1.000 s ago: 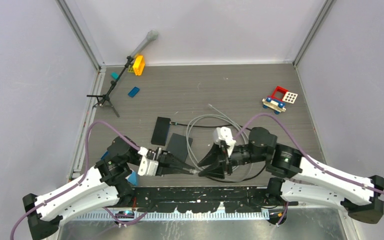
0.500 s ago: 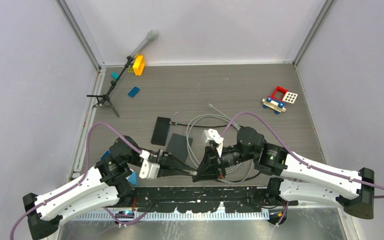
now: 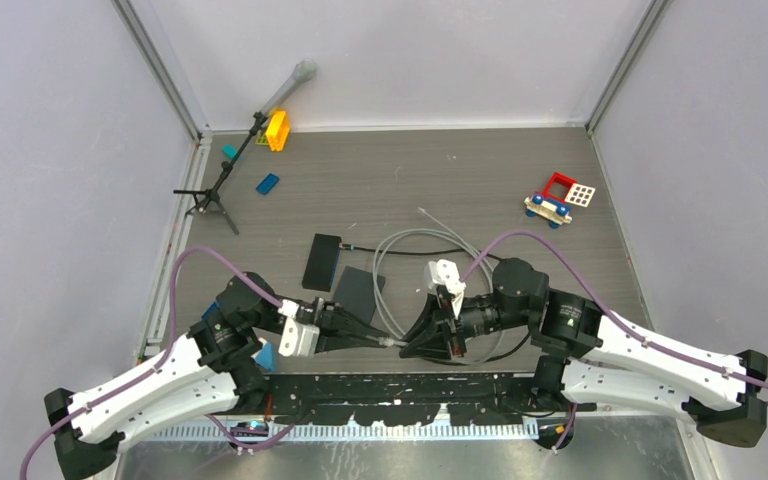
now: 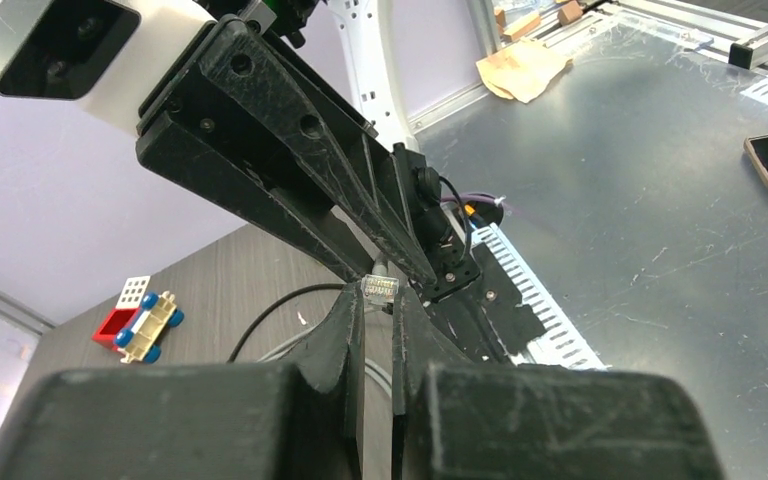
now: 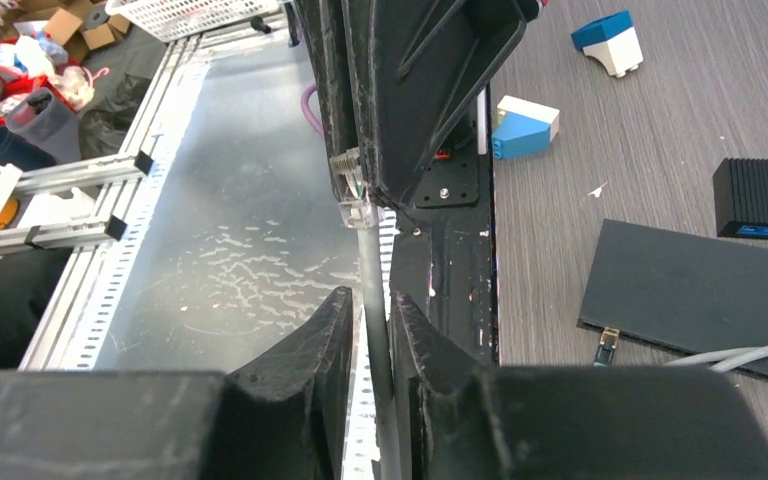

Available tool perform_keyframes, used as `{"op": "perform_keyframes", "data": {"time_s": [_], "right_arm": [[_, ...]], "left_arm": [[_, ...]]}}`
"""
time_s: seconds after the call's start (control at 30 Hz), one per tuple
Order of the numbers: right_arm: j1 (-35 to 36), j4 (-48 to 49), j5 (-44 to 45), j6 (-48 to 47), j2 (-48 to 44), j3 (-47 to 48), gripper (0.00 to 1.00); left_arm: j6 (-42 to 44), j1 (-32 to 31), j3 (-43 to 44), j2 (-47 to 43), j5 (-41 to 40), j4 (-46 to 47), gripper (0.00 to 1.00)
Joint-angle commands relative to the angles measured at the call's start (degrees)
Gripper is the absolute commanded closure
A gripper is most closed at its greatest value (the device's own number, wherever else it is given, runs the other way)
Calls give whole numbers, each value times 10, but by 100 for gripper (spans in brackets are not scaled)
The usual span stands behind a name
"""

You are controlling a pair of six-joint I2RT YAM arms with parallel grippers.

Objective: Insert the plug into the switch port
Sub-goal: Pick up the connector from the center of the board.

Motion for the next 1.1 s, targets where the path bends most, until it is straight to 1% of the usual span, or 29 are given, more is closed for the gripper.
{"op": "perform_keyframes", "data": {"time_s": [0.0,0.03,0.1,0.13,0.17,0.2,0.27,0.3,0.4,0.47,0.53,0.57,0.63,0.7,0.83,0.9,0.93,1.0,1.07], "right_arm": [[-1,-14,-20,-10,5,22,74],[-2,-14,-27,-10,7,22,78],[-1,-11,-34,-14,12,22,93],[-2,-11,-29,-18,13,22,99],[-2,-13,-17,-27,10,23,99],[-2,-20,6,-44,5,23,99],[-2,-35,78,-88,-14,20,99],[-2,-40,123,-115,-26,17,100],[-1,-20,259,-204,-58,-1,99],[-2,28,335,-279,-70,-24,100],[-1,89,397,-370,-70,-51,100],[-1,145,435,-411,-64,-62,100],[-1,197,484,-483,-38,-68,100],[1,265,533,-540,-10,-71,100],[37,399,640,-660,37,-73,100],[57,475,676,-700,59,-81,99],[64,498,685,-710,67,-83,100],[71,489,689,-713,75,-77,100],[76,463,678,-692,69,-71,100]], "left_arm": [[8,-1,8,-6,7,11,100],[8,-1,8,-6,7,11,100],[9,-1,8,-6,8,10,100],[6,-1,7,-7,5,9,100],[-1,-1,7,-8,-3,10,88],[-19,-1,4,-10,-21,18,63],[-73,-1,-10,-18,-91,41,5],[-99,-1,-19,-25,-130,53,1],[-213,-1,-44,-50,-276,92,0],[-326,-1,-50,-57,-392,107,0],[-435,-1,-43,-46,-491,94,0],[-482,-1,-37,-36,-541,79,0],[-560,-1,-21,-16,-602,50,0],[-608,-1,-18,1,-628,58,0],[-663,-1,-32,14,-678,133,0],[-669,-1,-36,21,-694,172,4],[-668,-1,-34,26,-697,188,7],[-660,-1,-26,38,-701,208,12],[-645,-1,-17,51,-702,220,15]]}}
